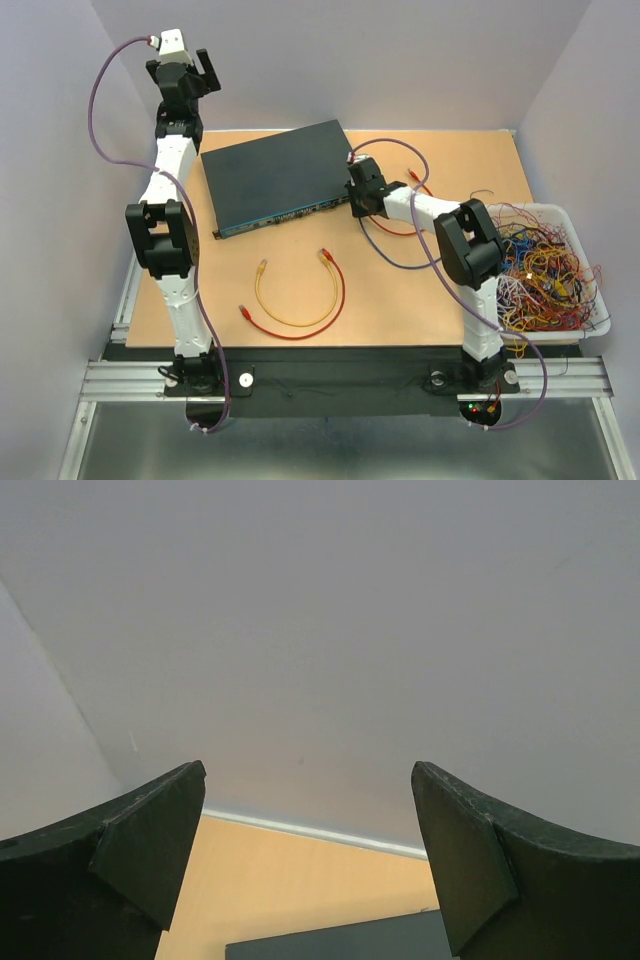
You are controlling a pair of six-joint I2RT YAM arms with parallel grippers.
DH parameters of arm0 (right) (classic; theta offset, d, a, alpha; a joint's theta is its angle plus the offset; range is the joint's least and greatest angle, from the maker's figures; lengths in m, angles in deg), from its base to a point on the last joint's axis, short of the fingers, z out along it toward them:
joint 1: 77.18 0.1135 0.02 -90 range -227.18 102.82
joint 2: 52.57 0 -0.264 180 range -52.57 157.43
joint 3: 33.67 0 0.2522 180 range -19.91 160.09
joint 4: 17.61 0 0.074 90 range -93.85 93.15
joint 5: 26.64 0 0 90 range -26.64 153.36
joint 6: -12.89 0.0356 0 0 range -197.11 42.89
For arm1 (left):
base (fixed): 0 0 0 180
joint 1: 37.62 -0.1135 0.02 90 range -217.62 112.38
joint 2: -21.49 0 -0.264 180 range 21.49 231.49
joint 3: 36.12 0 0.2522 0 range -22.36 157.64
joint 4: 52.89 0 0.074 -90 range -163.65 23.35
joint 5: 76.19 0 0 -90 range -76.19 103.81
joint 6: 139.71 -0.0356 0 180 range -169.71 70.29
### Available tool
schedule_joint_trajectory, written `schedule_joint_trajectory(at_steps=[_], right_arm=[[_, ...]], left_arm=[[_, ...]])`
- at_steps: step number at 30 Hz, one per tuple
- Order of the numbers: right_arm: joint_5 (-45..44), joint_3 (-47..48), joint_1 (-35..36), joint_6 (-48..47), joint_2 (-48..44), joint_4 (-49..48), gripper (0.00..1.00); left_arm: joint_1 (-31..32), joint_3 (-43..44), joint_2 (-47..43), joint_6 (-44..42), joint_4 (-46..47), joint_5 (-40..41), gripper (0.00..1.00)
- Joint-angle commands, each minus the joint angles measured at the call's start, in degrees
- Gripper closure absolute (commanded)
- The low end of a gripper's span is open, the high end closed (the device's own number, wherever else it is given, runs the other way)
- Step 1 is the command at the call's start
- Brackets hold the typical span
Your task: Insert the plug into the switch port
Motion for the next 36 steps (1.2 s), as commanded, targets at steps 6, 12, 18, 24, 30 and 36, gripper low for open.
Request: schedule_joint_trajectory(at_steps=[6, 12, 18, 24, 30, 36], right_arm=[[-0.6, 6.1, -1.0, -0.9, 0.0, -1.1, 1.0], [0.7, 8.5, -1.1, -0.6, -0.4, 0.1, 1.0], [1.1, 8.6, -1.1, -0.3, 0.3, 0.4, 1.0], [2.2, 6.3, -1.1, 0.6, 0.0, 0.6, 1.0], [2.8, 2.8, -1.1, 1.3, -2.8, 0.6, 1.0], [3.2, 2.4, -0.9, 1.8, -4.6, 0.6, 1.0]], left_arm=[[-1.5, 2.1, -4.2, 1.3, 1.3, -2.1, 0.05], [-2.2, 2.5, -4.1, 1.9, 0.8, -3.0, 0.06], [-2.7, 2.4, -4.2, 2.3, 0.5, -3.2, 0.07], [-2.8, 2.4, -4.0, 2.3, 0.7, -3.3, 0.07], [-2.8, 2.6, -4.0, 2.3, 0.7, -3.5, 0.07], [-2.8, 2.5, -4.0, 2.2, 0.7, -3.4, 0.07]])
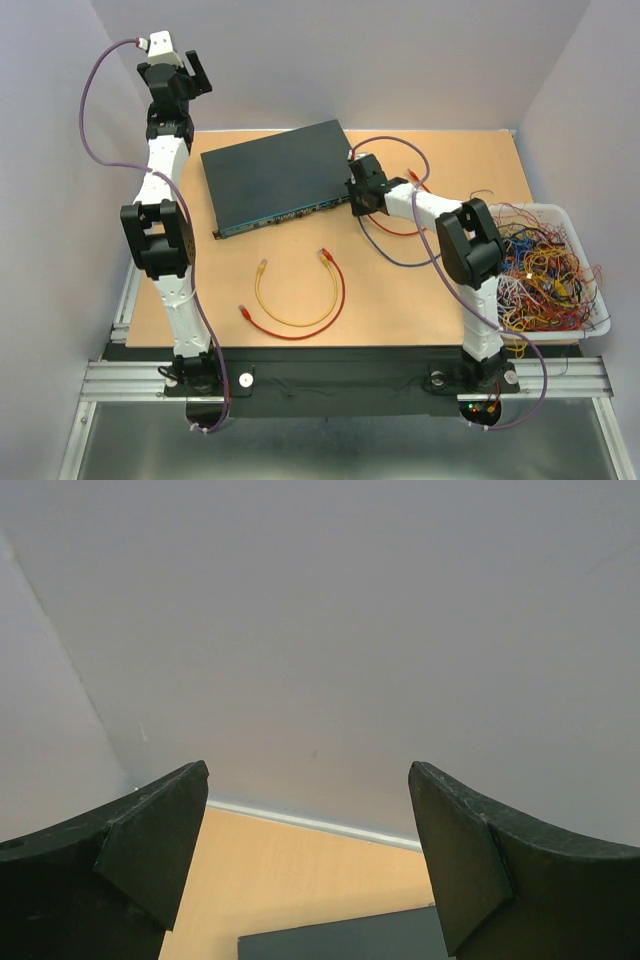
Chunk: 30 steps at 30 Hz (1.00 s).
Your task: Insert the plug into the switch port
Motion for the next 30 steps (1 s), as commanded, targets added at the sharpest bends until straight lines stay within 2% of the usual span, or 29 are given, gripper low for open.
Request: schedule_joint_trajectory(at_steps=[1, 22, 30], right_arm=[[0.1, -0.1, -0.4, 0.7, -5.0, -2.8, 1.0], [-5.0, 2.0, -0.4, -0.6, -2.8, -2.7, 1.0], [-3.2, 3.4, -0.6, -0.5, -0.5, -2.7, 1.0]], left_arm=[[-0.2, 2.5, -4.1, 0.3, 1.9, -0.6, 0.07], [-0.3, 2.6, -4.0, 0.2, 1.9, -0.8, 0.07], [-0.5, 2.7, -3.8, 0.0, 1.8, -0.6, 0.07]])
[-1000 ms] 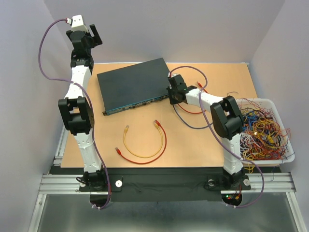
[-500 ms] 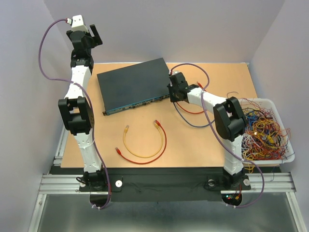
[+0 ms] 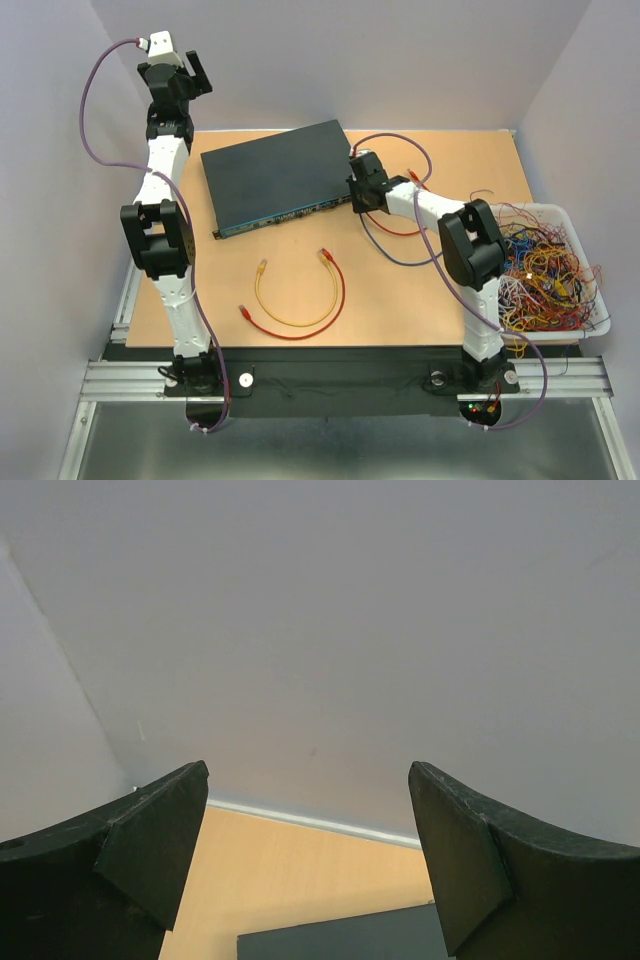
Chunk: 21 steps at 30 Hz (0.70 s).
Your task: Insert the plug into the switch port
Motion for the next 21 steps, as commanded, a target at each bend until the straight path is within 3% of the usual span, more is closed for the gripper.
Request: schedule_joint_trajectory(at_steps=[1, 21], right_arm=[[-0.6, 3.4, -0.5, -0.5, 1.0, -2.6, 1.0], [3.7, 7.3, -0.5, -1.6, 2.3, -3.1, 0.99]], left_arm=[[-0.4, 2.7, -3.8, 0.1, 2.0, -0.3, 0.07], [-0.4, 2.8, -3.6, -0.1, 2.0, -0.3, 0.07]])
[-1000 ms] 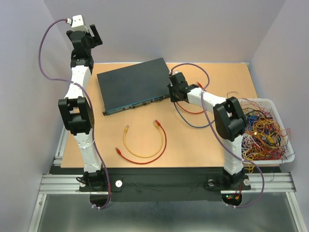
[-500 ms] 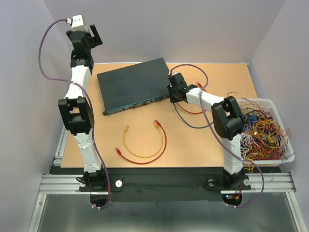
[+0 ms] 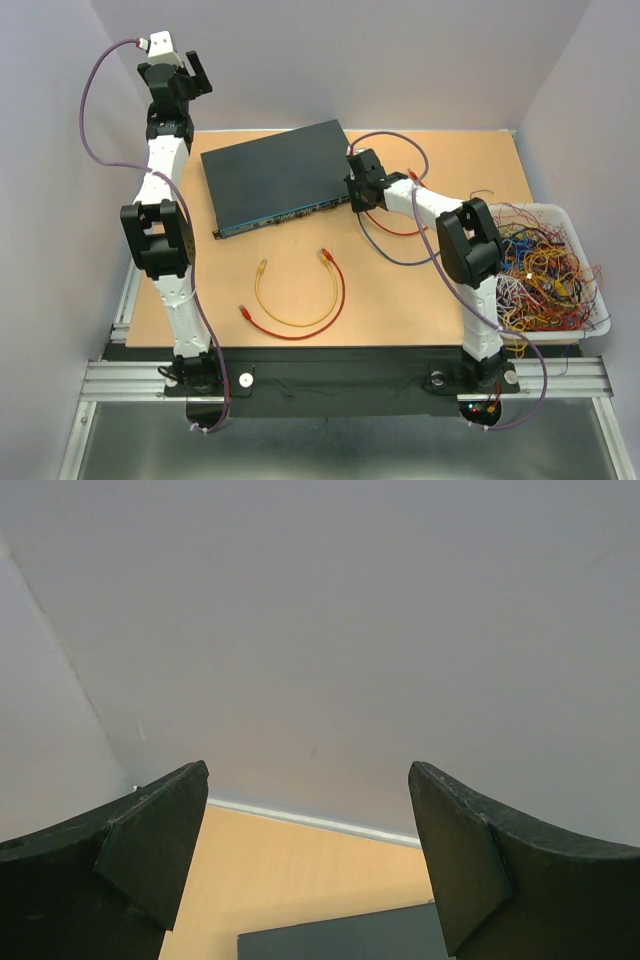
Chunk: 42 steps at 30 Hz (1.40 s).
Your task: Insert the plug into the switch port
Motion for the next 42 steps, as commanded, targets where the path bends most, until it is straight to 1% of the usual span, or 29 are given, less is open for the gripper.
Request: schedule_joint_trajectory(at_steps=[1, 8, 16, 23, 25, 29, 42], right_arm=[[2.0, 3.9, -0.4, -1.1, 0.3, -6.4, 0.99], [0.4, 3.8, 0.9, -4.3, 0.1, -7.2, 1.0], [-1.1, 1.6, 1.6, -6.0, -1.3, -9.0, 1.0], [-6.9, 0.9, 1.2, -7.5, -1.5, -9.8, 0.99], [-6.7, 1.1, 0.2, -7.0, -1.2, -9.9, 1.0], [-5.6, 3.3, -1.2, -6.1, -0.2, -10.1, 0.99], [-4.6, 13.3, -1.3, -6.1, 3.6, -10.1, 1.0]], left_arm=[[-0.5, 2.9, -3.7, -0.1, 2.0, -0.3, 0.07], [-0.4, 2.9, -3.6, -0.4, 2.0, -0.2, 0.07], [-0.4, 2.9, -3.5, -0.4, 2.0, -0.2, 0.07], [-0.4, 3.1, -3.4, -0.5, 2.0, -0.1, 0.07], [-0.4, 3.1, -3.4, -0.5, 1.9, -0.1, 0.07], [-0.4, 3.0, -3.4, -0.7, 1.9, -0.1, 0.07], [-0.4, 3.1, -3.2, -1.1, 1.8, 0.4, 0.07]])
